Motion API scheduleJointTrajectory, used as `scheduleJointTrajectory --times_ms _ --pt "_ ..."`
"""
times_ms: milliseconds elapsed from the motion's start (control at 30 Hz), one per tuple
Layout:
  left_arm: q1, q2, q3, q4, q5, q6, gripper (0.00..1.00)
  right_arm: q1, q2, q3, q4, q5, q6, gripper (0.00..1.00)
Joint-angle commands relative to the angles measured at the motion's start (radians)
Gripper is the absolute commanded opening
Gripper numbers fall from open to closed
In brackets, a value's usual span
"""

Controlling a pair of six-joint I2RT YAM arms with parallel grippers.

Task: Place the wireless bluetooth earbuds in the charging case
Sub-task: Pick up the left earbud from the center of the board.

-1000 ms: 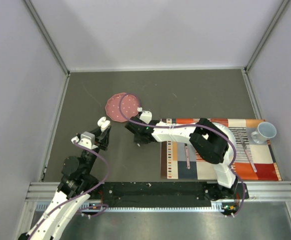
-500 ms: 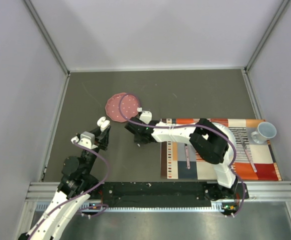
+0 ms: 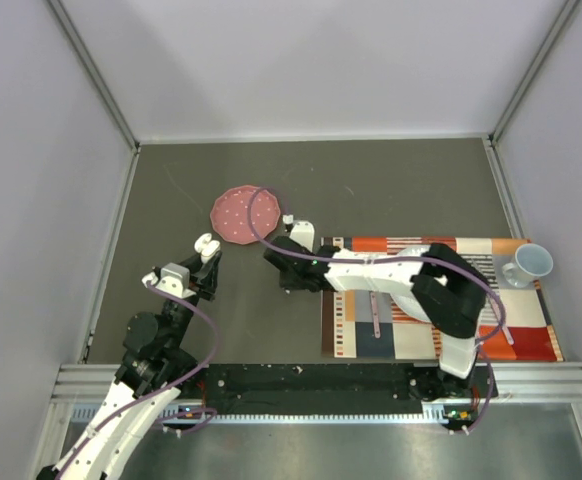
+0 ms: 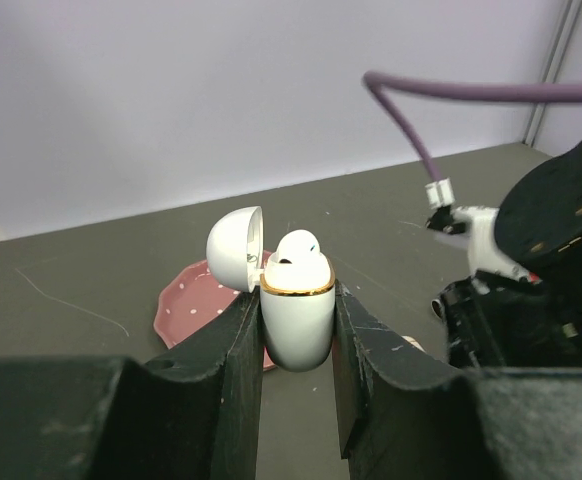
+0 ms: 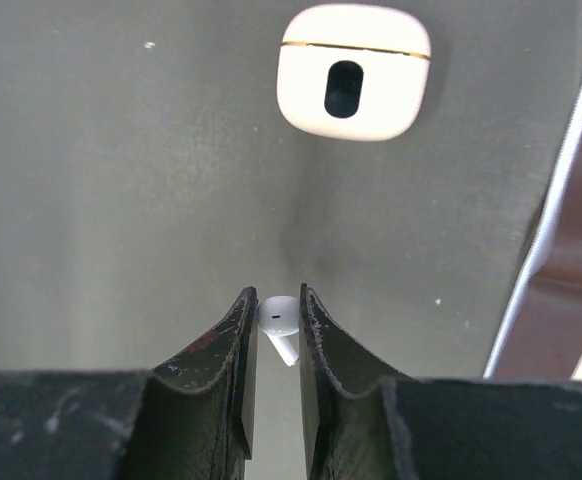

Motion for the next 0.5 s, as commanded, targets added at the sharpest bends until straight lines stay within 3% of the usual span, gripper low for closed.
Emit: scheduleJointTrajectory --times_ms 0,467 --pt "-0.002 -0.170 0.016 0.038 0.017 -0.013 0.00 0.011 -0.190 -0.127 0.190 0.056 -0.069 0.00" --pt "-0.002 -0.101 -0.013 0.208 0.158 -0.099 0.00 0.012 -0.684 -0.444 0.731 0.125 -0.163 0.00"
